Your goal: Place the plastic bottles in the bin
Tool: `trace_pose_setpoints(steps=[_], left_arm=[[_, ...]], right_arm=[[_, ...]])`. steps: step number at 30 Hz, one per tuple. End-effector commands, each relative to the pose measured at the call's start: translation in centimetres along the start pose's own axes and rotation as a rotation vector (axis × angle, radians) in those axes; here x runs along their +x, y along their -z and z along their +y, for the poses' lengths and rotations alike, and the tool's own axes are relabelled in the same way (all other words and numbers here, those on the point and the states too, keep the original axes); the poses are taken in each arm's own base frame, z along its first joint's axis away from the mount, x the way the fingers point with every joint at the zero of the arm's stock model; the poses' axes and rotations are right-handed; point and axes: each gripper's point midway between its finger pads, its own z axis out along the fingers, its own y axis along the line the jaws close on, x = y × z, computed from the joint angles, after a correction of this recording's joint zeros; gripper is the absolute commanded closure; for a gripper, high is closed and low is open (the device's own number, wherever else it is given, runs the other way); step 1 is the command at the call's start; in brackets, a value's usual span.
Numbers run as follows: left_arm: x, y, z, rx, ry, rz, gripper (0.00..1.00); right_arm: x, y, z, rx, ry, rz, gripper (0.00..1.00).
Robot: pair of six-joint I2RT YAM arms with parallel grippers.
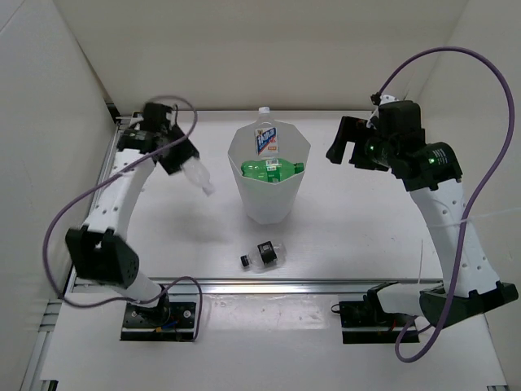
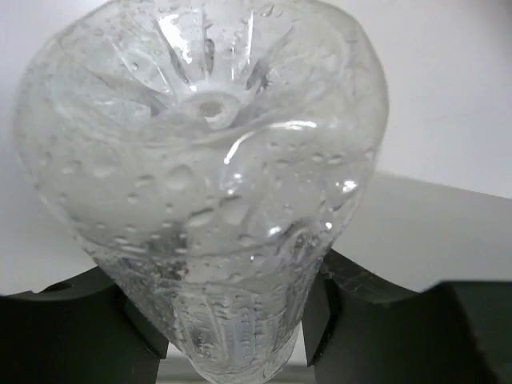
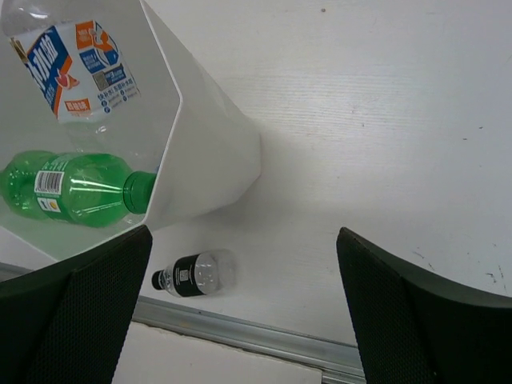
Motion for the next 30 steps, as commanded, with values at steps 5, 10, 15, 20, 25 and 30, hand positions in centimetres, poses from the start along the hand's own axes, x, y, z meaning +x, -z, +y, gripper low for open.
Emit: trace_pose_setpoints(steps=[5, 10, 15, 20, 25, 30], left_arm=[[-6.5, 20.9, -12.3, 0.472, -0.246, -0.509, 0.43], [-4.5, 21.1, -18.7, 0.564, -0.459, -0.551, 0.43], [-1.5, 15.4, -23.3, 0.486, -0.572, -0.513, 0.42], [1.7, 10.4, -23.5, 0.377, -0.614, -0.453, 0.37], [5.3, 6.5, -21.1, 0.24, -0.664, -0.382, 0.34], [2.5, 12.5, -21.3, 0.259, -0.597, -0.536, 0.0]], right_arm=[[0.5, 0.2, 0.9, -0.065, -0.018, 0.001, 0.0], [0.2, 0.0, 1.4, -0.086, -0.008, 0.007, 0.0], [-0.4, 0.4, 1.7, -0.091, -0.007, -0.006, 0.0], [-0.3, 0.9, 1.0, -0.06, -0.008, -0.019, 0.0], [0.6, 1.4, -0.2, -0.025, -0.005, -0.026, 0.0], [1.2, 1.2, -0.5, -0.019, -0.005, -0.012, 0.0]])
